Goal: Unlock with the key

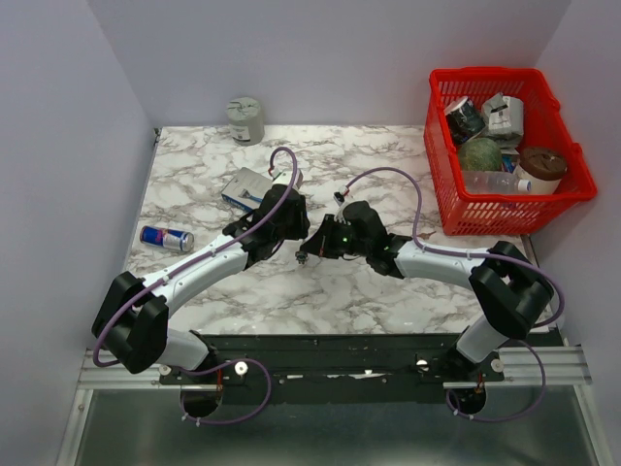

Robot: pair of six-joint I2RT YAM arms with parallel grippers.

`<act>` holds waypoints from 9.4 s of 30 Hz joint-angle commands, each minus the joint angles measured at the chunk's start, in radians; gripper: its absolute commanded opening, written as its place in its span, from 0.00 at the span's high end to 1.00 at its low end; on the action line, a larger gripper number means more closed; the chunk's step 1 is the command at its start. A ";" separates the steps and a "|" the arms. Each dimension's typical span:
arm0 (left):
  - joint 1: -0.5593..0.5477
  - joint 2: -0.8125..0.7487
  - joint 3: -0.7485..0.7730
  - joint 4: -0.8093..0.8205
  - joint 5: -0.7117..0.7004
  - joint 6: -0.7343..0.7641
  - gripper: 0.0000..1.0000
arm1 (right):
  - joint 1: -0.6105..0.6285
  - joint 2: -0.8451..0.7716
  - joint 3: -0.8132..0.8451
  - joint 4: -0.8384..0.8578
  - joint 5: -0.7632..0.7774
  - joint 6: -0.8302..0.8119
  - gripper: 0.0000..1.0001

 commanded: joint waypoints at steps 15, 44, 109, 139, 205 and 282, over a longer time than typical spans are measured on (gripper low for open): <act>-0.004 -0.007 0.011 0.000 -0.003 0.010 1.00 | 0.005 0.019 -0.007 0.007 -0.005 0.026 0.99; -0.004 -0.007 0.011 0.000 -0.005 0.011 1.00 | -0.013 0.006 -0.022 0.024 -0.004 0.032 0.99; -0.005 0.005 0.011 0.001 0.001 0.010 1.00 | -0.050 0.034 0.007 0.056 -0.035 0.026 0.99; -0.016 0.021 0.009 0.006 0.011 0.008 1.00 | -0.079 0.028 0.018 0.082 -0.053 0.023 0.99; -0.024 0.065 -0.020 0.013 0.040 -0.079 1.00 | -0.102 0.052 0.078 0.153 0.113 0.033 0.99; 0.090 0.025 0.063 0.016 0.271 0.066 0.18 | -0.019 -0.130 -0.312 0.153 0.076 -0.112 0.99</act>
